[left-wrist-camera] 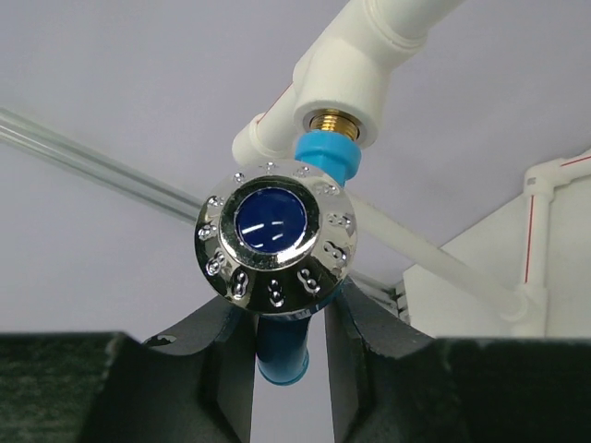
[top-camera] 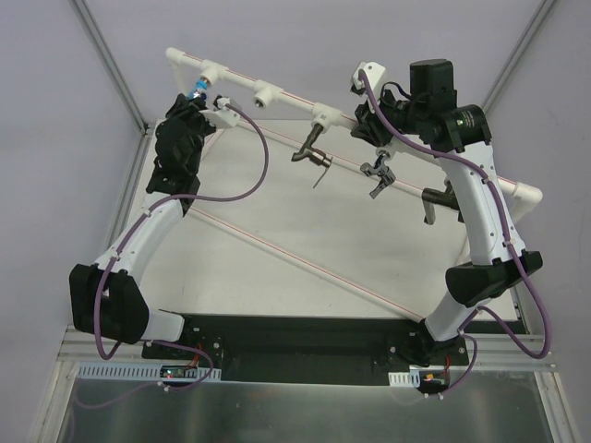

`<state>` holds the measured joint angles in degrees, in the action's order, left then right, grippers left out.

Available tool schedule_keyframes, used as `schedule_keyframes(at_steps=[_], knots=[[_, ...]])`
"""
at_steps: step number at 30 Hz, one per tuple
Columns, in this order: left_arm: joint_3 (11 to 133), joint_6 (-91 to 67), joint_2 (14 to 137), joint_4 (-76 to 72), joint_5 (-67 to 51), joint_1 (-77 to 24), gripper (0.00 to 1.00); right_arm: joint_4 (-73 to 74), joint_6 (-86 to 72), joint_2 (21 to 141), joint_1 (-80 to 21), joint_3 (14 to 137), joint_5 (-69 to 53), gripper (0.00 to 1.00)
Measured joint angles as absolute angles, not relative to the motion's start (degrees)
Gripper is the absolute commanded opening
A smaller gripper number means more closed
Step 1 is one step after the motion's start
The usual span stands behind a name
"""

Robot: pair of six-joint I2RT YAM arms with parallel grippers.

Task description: Install the water faucets

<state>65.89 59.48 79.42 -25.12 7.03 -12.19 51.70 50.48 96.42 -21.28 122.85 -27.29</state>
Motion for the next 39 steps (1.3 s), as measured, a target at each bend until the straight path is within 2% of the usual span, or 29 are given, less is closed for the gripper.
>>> schedule_keyframes(at_steps=[18,29,31,39], knots=[[60.6,78.0,80.9,-35.6,21.8,-17.1,0.08,52.1,51.2,96.2,-21.7,122.8,-27.0,0.01],[59.6,81.9,81.4,-38.6,23.4,-17.3,0.31,51.3,51.1,95.5,-21.7,121.7,-26.9,0.01],[59.6,81.9,81.6,-38.6,23.7,-17.4,0.32,51.0,51.0,95.2,-21.8,121.3,-26.9,0.01],[59.7,79.9,82.1,-38.5,25.3,-18.0,0.47,49.5,50.7,94.1,-22.0,119.3,-26.3,0.01]])
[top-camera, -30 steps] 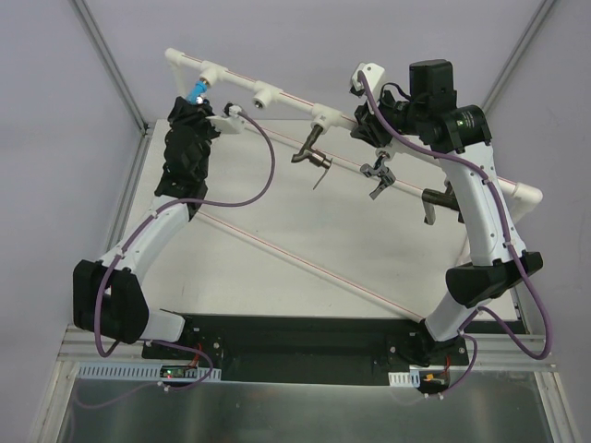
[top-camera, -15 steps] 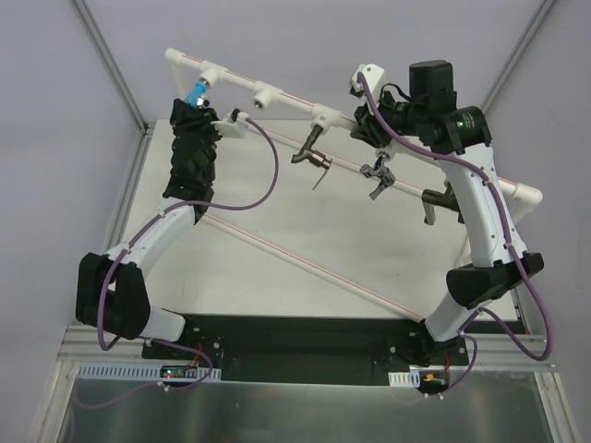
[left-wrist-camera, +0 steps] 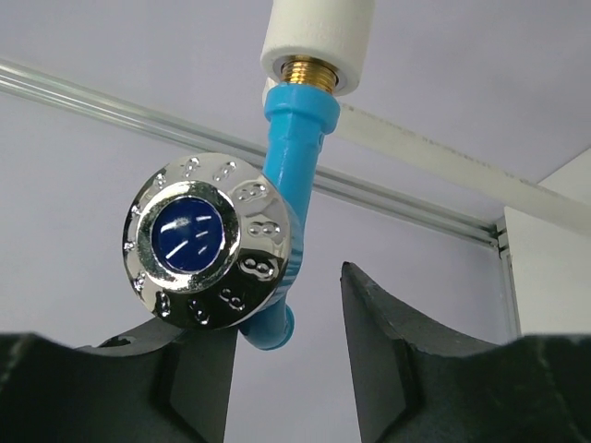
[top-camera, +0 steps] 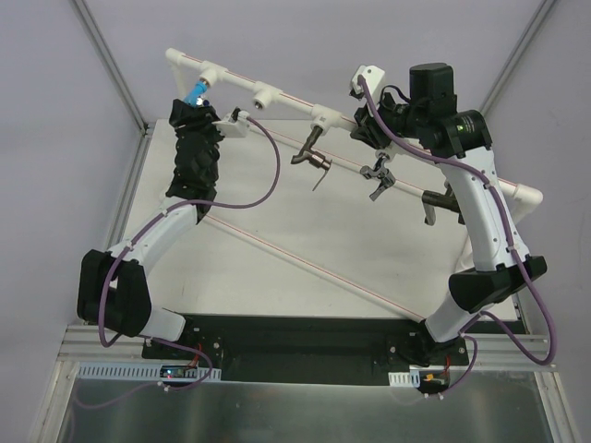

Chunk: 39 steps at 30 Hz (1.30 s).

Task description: Install the water faucets

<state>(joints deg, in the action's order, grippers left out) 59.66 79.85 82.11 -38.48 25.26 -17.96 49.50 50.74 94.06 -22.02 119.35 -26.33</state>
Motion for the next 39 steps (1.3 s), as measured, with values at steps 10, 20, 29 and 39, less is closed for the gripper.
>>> schedule_keyframes(at_steps=[10,20,29,39], knots=[[60.9,73.9,82.6,-37.3,26.3,-18.4,0.73,49.0,50.7,93.6,-22.2,118.7,-26.1,0.01],[65.1,67.1,82.5,-32.1,22.6,-19.2,0.89,49.8,51.2,93.1,-22.6,118.6,-27.0,0.01],[67.5,60.3,81.3,-26.4,15.4,-22.0,0.93,50.8,51.7,92.8,-23.9,118.6,-28.8,0.01],[74.7,36.7,73.6,-15.7,15.2,-21.6,0.98,51.1,51.8,92.7,-23.9,118.6,-29.3,0.01]])
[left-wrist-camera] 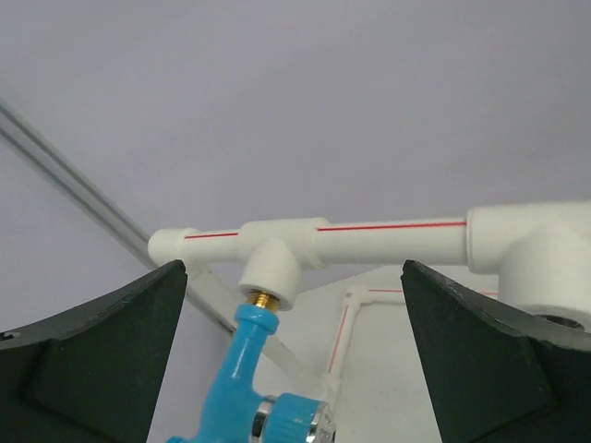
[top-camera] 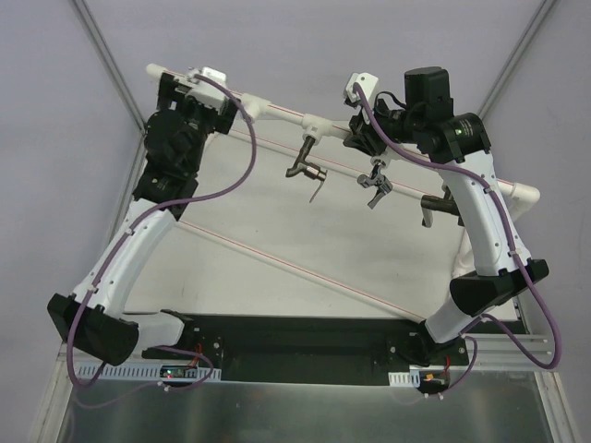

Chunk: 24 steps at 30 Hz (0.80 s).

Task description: Install the water faucets

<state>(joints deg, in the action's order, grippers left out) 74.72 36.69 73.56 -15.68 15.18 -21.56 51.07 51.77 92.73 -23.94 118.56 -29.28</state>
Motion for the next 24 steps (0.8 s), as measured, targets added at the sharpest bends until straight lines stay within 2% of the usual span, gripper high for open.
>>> schedule_keyframes(at_steps=[4,11,18,24], knots=[[78.4,17.2,67.8,-9.6,13.5,-16.6,0.98,51.1,51.8,92.7,-23.9,118.6,-29.4,0.01],[68.7,-27.0,54.9,-6.9,-1.7,8.2,0.98,51.2,51.7,92.7,-23.9,118.6,-29.6,0.01],[57.2,-50.7,52.6,-7.9,-9.2,11.0,0.98,51.2,51.7,92.7,-23.9,118.6,-29.9,0.01],[46.9,-67.1,53.0,-18.5,-11.4,12.5,0.96,51.2,51.8,92.5,-23.9,118.3,-30.0,0.01]])
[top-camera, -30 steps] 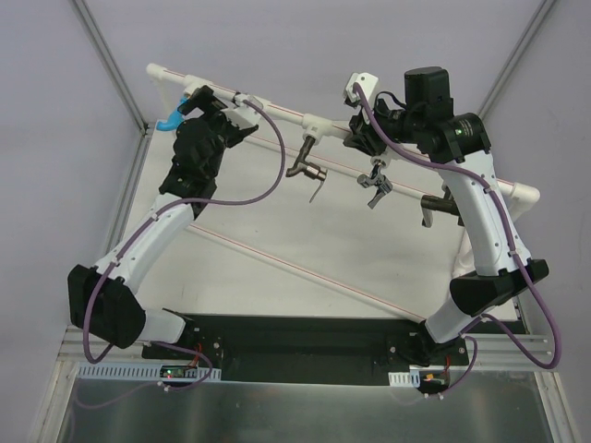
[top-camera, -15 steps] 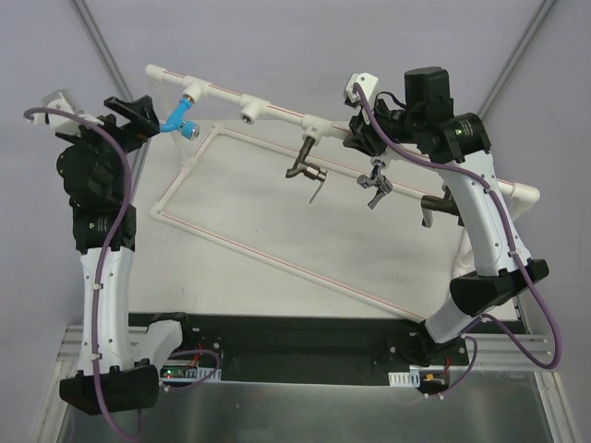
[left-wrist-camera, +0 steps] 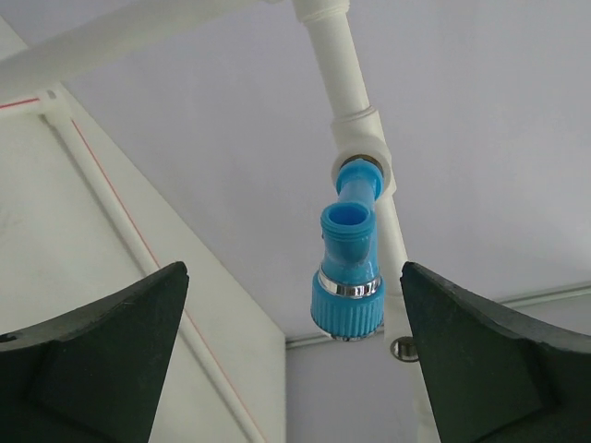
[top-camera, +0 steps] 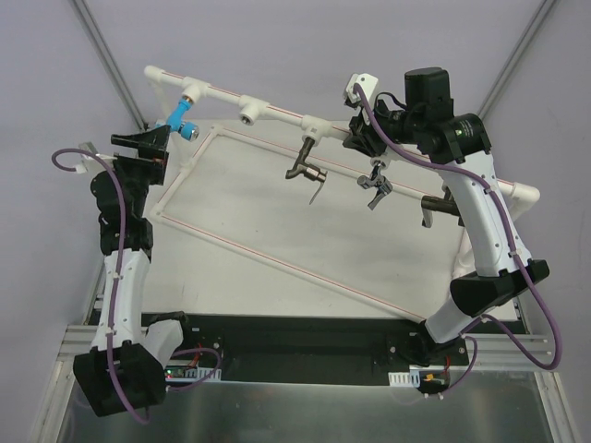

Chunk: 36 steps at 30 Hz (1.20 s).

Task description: Install the water faucets

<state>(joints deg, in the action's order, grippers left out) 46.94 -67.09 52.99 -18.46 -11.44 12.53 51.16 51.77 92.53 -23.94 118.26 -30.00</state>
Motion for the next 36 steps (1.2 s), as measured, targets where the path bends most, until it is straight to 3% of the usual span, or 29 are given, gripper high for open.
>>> schedule_keyframes(at_steps=[6,15,19,23,30,36], knots=[[45.9,-74.1,58.6,-28.8,-16.0,12.3,0.93,51.2,51.8,92.5,-23.9,118.3,-30.0,0.01],[48.2,-74.5,63.1,-34.2,-19.7,11.5,0.77,51.2,51.8,92.5,-23.9,118.3,-30.0,0.01],[48.6,-74.3,65.1,-34.5,-20.7,11.2,0.66,51.2,51.8,92.5,-23.9,118.3,-30.0,0.01],[49.4,-73.7,66.3,-34.5,-21.1,10.9,0.44,51.2,51.8,92.5,-23.9,118.3,-30.0,0.01],[50.9,-70.3,66.5,-35.3,-22.3,10.8,0.19,51.2,51.8,92.5,-24.0,118.3,-30.0,0.01],[52.2,-63.5,66.7,-33.5,-23.4,10.8,0.03,51.2,51.8,92.5,-24.0,118.3,-30.0,0.01]])
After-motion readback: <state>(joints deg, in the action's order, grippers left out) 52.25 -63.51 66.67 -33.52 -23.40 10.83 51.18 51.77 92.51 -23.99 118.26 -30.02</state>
